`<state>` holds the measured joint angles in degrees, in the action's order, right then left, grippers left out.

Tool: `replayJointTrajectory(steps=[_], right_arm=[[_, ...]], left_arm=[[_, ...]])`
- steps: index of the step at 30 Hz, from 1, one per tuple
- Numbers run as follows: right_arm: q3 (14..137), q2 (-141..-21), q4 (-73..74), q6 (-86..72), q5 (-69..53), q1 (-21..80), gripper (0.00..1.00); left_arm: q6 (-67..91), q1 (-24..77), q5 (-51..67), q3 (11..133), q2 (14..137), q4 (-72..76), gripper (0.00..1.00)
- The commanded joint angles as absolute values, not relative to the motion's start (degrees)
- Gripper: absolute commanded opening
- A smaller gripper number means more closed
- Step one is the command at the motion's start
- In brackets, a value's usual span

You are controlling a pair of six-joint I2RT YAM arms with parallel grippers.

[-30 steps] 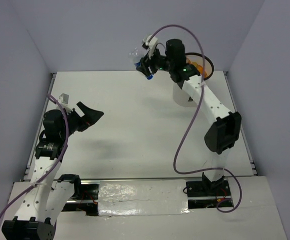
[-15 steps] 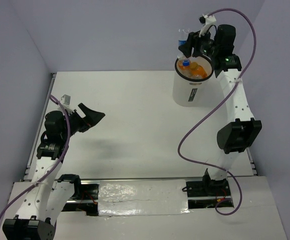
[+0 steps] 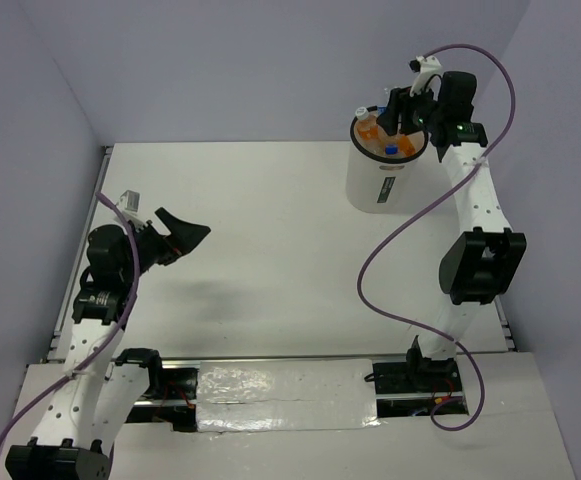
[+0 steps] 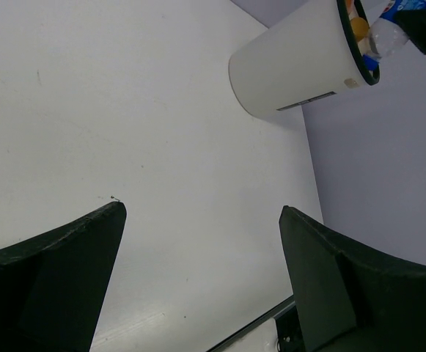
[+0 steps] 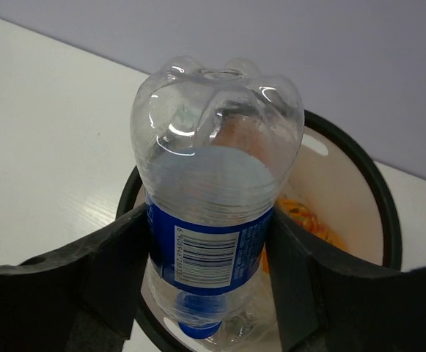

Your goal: Put the plastic bottles in the bin

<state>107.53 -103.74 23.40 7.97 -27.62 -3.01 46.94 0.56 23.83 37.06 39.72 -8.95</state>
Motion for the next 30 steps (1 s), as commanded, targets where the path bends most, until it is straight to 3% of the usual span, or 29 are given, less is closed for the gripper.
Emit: replayJointTrajectory(steps=[1, 5, 8, 21, 30], right_arm=[[106.0, -104.0, 22.3, 10.2, -27.7, -2.8, 0.72], [106.0, -103.8, 22.8, 10.2, -28.0, -2.8, 0.88], [106.4, -103.1, 23.6, 10.3, -28.1, -2.7, 0.94], [112.2, -95.6, 30.8, 7.9, -30.6, -3.6, 1.0], [99.8, -81.9, 30.0, 4.0, -24.4, -4.1, 1.0]], left_arm=[[47.8, 0.3, 23.9, 36.7, 37.9, -7.4, 0.99], [47.6, 0.4, 24.1, 37.1, 38.1, -7.6, 0.99], [47.2, 0.4, 24.2, 37.7, 38.8, -7.3, 0.99], [46.1, 0.3, 23.7, 40.3, 43.9, -3.4, 0.99], [47.1, 0.2, 27.4, 44.0, 50.3, 3.7, 0.99]])
